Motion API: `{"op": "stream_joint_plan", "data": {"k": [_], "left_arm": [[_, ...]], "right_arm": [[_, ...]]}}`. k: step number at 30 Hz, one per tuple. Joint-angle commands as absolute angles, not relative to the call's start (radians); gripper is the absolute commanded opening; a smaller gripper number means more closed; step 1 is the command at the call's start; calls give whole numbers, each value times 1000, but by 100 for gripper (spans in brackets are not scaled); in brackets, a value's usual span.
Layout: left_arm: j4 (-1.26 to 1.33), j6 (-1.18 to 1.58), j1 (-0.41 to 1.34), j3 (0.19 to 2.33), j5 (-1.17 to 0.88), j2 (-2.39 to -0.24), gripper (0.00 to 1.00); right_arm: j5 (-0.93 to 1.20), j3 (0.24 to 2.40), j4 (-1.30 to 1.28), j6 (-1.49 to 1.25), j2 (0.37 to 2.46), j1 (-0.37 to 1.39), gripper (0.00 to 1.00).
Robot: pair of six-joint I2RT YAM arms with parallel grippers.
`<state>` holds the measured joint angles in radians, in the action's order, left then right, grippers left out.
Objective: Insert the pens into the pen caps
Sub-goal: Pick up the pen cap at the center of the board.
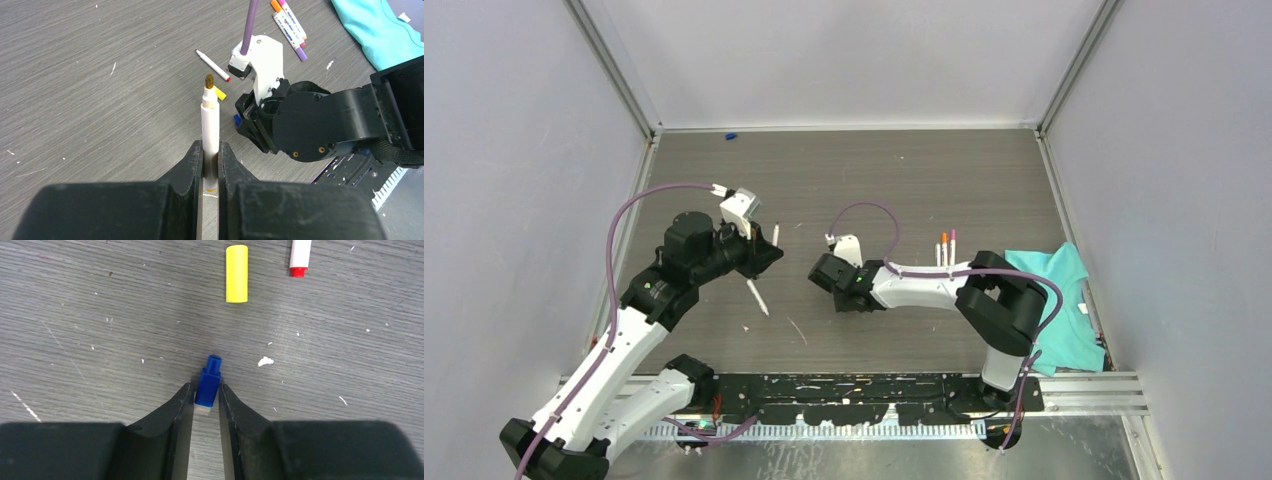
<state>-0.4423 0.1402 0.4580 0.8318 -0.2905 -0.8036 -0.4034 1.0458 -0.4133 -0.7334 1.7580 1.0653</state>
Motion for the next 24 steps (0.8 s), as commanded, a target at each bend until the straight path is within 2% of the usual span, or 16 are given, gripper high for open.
{"op": "stream_joint_plan", "data": {"k": [1,7,9,14,19,22,24], "left_arm": [[-422,123,456,851,-291,-784,0],[-420,121,456,850,-291,-781,0],[-420,121,456,850,-291,-781,0],[-419,121,458,848,-295,-778,0],[-417,121,461,848,-297,-781,0],[-417,121,462,848,-299,-785,0],[-417,121,462,847,-298,-786,0]], "right_arm": [[-452,1083,-399,-742,1775,1071,29],[-400,1053,-383,-692,1734,1065,12],[-361,1014,-362,-651,1685,1065,10],[-157,892,-283,-460,1551,1065,9],[-97,821,-279,-392,1512,1065,11],[-86,807,-278,-381,1512,1065,15],[-88,804,-281,-380,1509,1065,23]]}}
